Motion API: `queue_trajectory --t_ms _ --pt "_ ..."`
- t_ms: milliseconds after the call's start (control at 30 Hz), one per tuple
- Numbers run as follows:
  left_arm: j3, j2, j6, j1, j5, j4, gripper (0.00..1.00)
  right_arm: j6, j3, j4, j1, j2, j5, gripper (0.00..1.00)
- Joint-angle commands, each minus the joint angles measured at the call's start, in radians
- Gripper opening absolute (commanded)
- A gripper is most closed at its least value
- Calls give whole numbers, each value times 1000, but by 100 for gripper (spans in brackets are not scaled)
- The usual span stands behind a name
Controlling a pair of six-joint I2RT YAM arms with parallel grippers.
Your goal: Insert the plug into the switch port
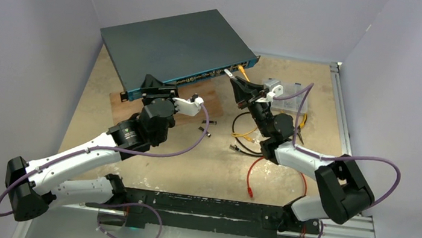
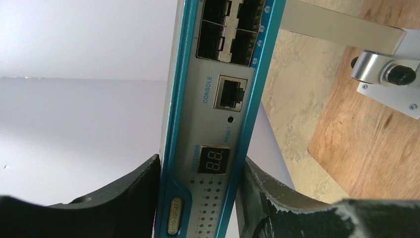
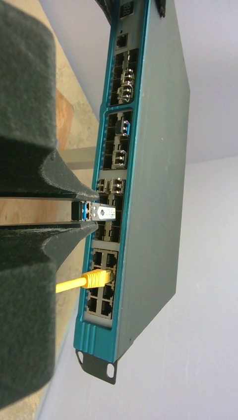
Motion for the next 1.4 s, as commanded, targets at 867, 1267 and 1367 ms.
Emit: queue_trajectory --t_ms 867,1267,1367 --pt "-8 -42 -104 -3 -4 7 0 12 55 52 4 10 9 0" --pt "-8 -45 -104 -2 -4 7 0 12 36 65 5 27 38 0" --pt "-8 -46 -106 -2 -4 7 0 15 32 66 4 23 37 0"
